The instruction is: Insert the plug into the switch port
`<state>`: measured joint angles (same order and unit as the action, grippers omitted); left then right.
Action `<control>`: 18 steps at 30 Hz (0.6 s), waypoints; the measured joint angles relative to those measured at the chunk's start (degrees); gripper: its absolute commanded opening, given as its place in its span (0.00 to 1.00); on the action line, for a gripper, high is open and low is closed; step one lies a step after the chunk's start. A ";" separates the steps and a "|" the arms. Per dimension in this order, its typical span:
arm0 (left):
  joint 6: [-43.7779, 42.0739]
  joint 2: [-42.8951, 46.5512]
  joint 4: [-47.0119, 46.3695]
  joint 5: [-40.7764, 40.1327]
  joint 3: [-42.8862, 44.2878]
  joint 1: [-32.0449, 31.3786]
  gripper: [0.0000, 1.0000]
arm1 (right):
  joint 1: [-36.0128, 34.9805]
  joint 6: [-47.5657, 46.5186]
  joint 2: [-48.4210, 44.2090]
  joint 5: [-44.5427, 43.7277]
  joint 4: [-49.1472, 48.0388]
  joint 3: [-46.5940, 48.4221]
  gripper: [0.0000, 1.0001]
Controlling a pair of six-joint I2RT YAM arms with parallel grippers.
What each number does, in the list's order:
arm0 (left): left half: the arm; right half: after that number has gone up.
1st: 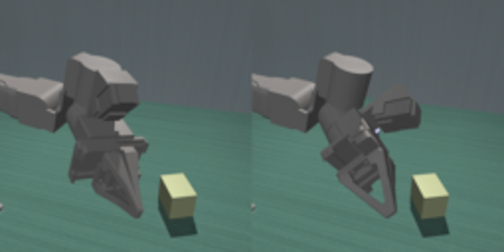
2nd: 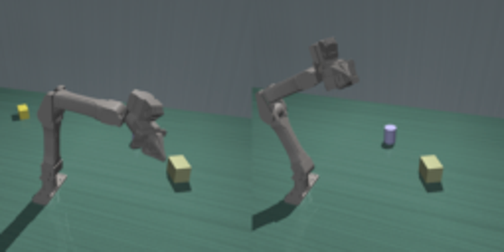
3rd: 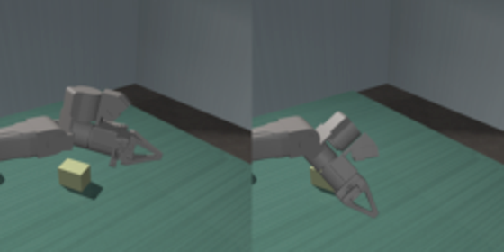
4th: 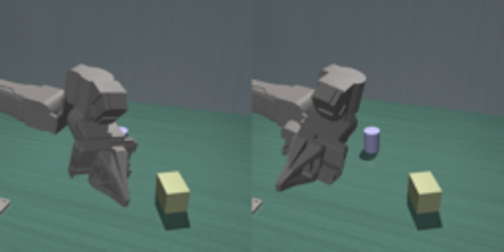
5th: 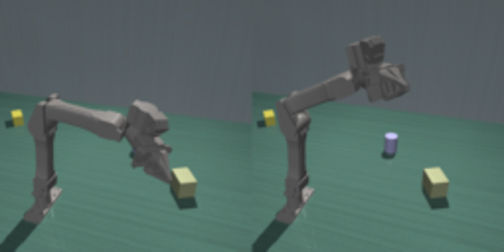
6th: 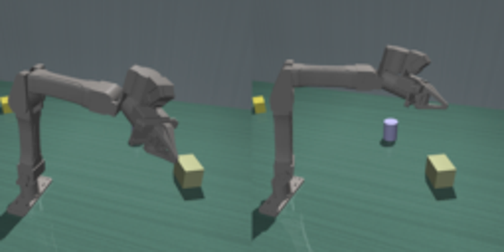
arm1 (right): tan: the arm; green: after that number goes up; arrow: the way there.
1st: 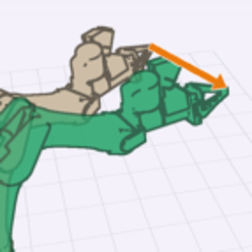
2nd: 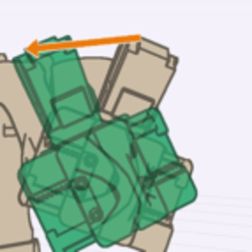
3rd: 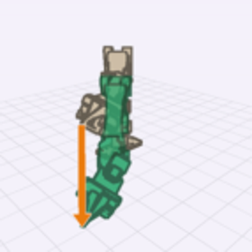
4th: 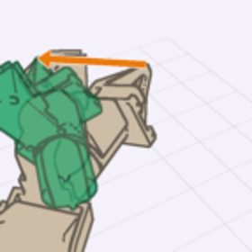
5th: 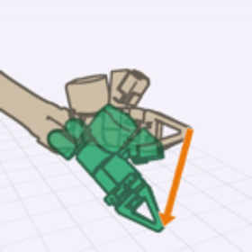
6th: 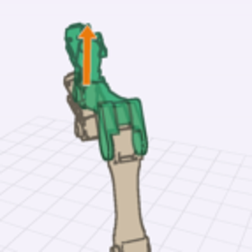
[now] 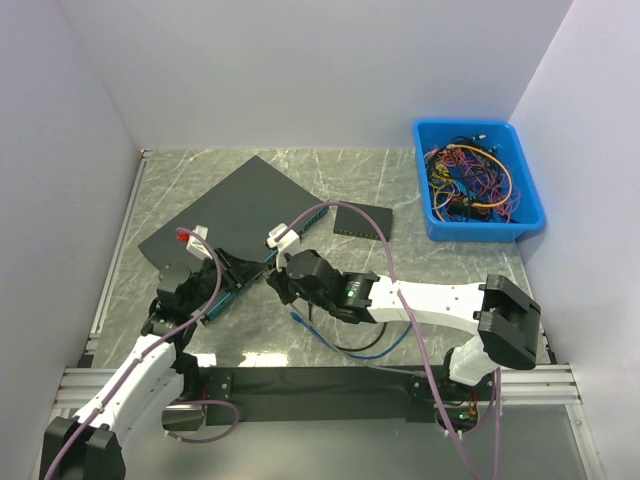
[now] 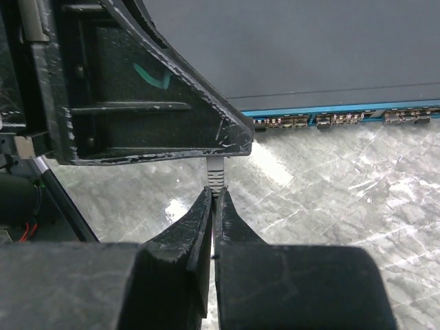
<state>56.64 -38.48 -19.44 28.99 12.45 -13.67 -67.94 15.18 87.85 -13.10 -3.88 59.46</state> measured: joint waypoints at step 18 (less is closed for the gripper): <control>-0.26 -1.09 -6.97 -0.90 0.02 -2.01 0.01 | 14.86 7.13 -13.53 22.67 -10.12 -13.14 0.70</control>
<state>56.38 -39.57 -26.41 28.10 12.47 -15.68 -53.08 22.31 74.32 9.56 -14.00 46.33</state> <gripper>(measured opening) 0.129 0.695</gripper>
